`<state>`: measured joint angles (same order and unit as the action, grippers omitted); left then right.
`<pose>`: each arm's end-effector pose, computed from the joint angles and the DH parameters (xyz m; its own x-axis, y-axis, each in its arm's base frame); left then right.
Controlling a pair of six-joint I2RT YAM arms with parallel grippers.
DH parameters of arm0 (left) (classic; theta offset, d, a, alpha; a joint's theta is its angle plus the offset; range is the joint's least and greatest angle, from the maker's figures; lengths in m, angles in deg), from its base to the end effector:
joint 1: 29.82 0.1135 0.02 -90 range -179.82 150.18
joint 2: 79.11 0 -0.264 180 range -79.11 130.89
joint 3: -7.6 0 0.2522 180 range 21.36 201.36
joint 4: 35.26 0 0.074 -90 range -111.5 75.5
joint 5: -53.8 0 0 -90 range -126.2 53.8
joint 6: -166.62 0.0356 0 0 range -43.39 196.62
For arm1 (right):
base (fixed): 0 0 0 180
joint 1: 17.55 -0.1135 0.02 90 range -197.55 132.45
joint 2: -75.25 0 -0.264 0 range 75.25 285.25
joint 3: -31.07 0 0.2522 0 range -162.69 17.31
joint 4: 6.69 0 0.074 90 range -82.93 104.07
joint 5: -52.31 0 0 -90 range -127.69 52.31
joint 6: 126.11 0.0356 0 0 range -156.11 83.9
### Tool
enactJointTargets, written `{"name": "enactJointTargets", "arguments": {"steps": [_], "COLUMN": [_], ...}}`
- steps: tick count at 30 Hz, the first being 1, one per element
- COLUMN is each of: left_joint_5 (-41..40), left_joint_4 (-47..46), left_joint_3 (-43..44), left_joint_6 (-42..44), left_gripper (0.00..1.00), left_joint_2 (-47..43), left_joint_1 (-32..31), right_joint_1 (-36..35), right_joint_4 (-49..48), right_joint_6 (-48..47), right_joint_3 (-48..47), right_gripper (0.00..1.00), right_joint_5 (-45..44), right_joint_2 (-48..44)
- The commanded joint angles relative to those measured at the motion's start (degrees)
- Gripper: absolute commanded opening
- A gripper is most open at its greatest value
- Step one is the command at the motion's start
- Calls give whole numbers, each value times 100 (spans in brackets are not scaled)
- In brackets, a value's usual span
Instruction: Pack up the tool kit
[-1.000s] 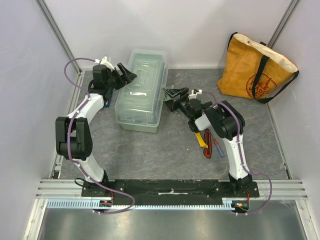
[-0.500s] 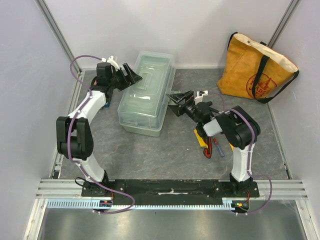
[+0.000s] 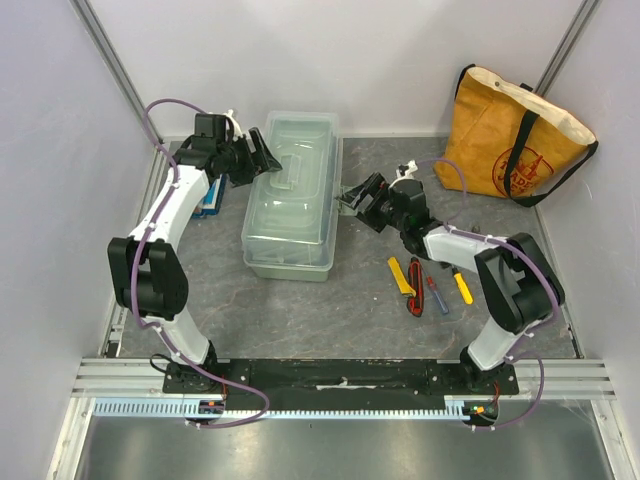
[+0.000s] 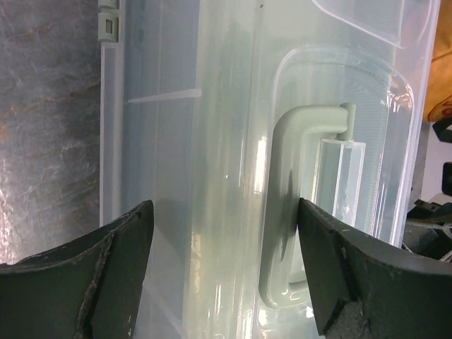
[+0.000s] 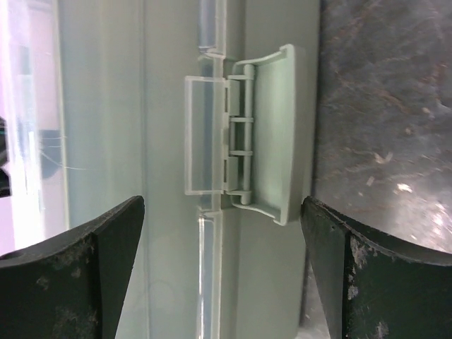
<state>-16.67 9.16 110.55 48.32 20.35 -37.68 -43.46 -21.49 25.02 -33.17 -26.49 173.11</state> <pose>0.3910 -0.0660 0.3188 -0.7511 -0.3474 -0.5614 0.0261 0.8341 -0.5510 0.3291 0.1676 0.2002 -0.6603 0.6343 -0.4021 -0.0327 0.5107 0.8592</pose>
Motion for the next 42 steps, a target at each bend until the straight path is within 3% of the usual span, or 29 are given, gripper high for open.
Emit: {"name": "enactJointTargets", "arguments": {"steps": [1,9,14,17,23,27,38,42], "left_joint_5": [473,657,527,-10,130,454,1772,2178], "left_joint_4": [872,960,942,777,283,99,-551,-727], "left_joint_3": [450,776,697,242,-533,-867,-1553,-1650], "left_joint_6": [280,377,246,-105,-335,-317,-291,-273], "left_gripper": [84,84,83,77,67,59,28,25], "left_joint_2": [-102,-348,-541,-822,-1262,-1376,-1377,-1324], "left_joint_1": [-181,47,179,284,390,381,381,329], "right_joint_1": [-37,-80,-431,-862,-1337,-1609,-2058,-2181], "right_joint_4": [1728,3610,3822,3893,4200,4700,5245,5754], "right_joint_6": [-803,-1796,-2314,-2579,-2544,-2360,-2069,-2017], "right_joint_3": [-339,-1524,-2587,-3334,-4749,-5638,-6895,-7422], "right_gripper": [98,98,97,86,64,58,63,64], "right_joint_5": [-284,-1505,-1709,-1735,-1534,-1568,-2394,-2824], "right_joint_2": [-416,-1287,-1227,-928,152,1005,2008,2359]}}
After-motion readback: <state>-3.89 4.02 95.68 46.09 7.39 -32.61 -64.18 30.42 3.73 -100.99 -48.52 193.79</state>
